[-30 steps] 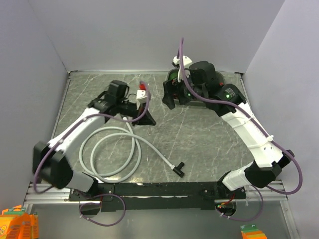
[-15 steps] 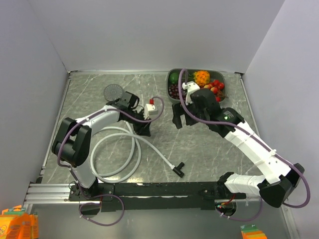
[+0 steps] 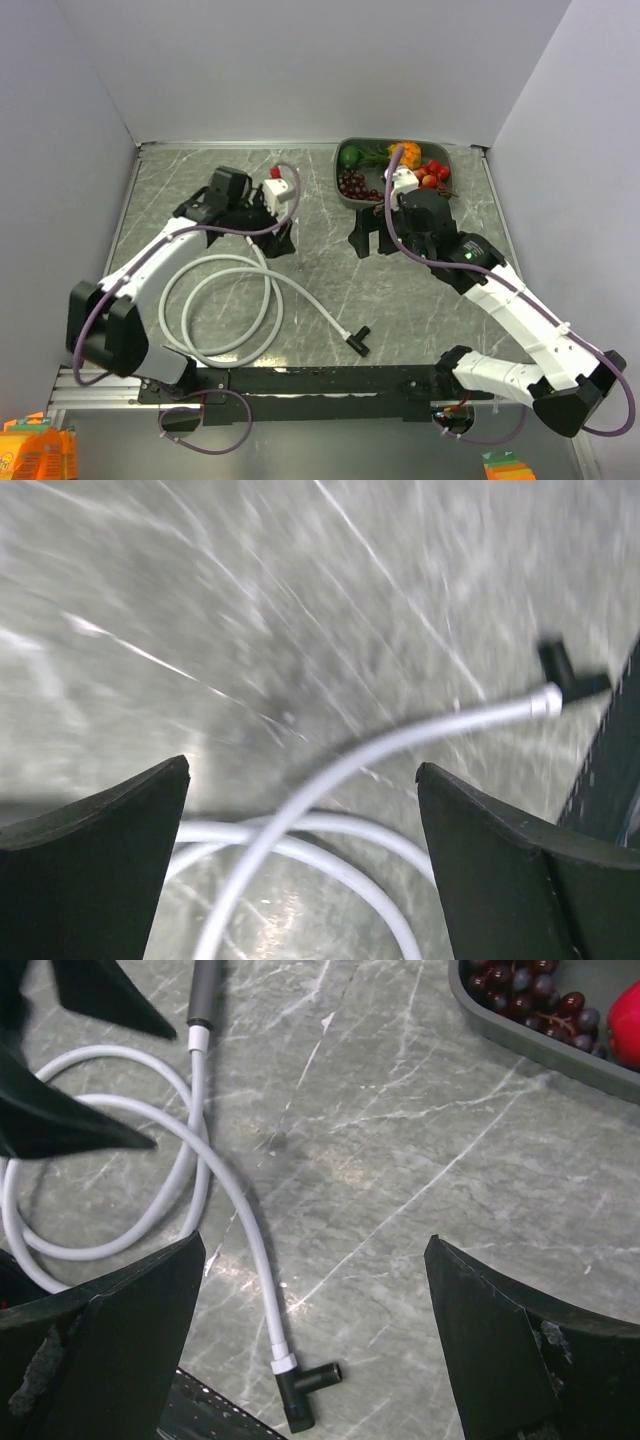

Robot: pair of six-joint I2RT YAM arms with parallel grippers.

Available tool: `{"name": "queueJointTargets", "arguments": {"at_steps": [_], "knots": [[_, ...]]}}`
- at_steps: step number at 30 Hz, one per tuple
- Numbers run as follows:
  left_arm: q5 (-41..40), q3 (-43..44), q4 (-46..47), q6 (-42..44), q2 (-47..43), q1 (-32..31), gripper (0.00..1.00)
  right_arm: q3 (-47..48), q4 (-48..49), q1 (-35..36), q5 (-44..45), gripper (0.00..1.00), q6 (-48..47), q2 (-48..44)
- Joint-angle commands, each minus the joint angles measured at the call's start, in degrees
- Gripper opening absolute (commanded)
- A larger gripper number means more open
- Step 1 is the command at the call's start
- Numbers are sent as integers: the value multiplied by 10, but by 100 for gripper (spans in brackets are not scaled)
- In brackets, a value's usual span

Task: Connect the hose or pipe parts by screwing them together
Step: Reset both arms

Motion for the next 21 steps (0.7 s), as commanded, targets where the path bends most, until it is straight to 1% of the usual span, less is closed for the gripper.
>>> {"name": "queueJointTargets", "arguments": {"at_steps": [1, 5, 7, 12, 21], "knots": [[-40, 13, 8, -89, -82, 10, 99, -19, 40, -2, -16, 100, 17, -29], [-45, -30, 32, -103, -147, 35, 99, -33, 55, -2, -23, 100, 17, -61], [-44, -34, 16, -99, -164, 44, 100, -33, 53, -2, -37, 100, 19, -66], [-31, -24, -7, -99, -170, 69, 100, -33, 53, -3, -60, 100, 16, -74], [12, -18, -7, -100, -164, 136, 99, -37, 47, -3, -58, 100, 8, -87]]}}
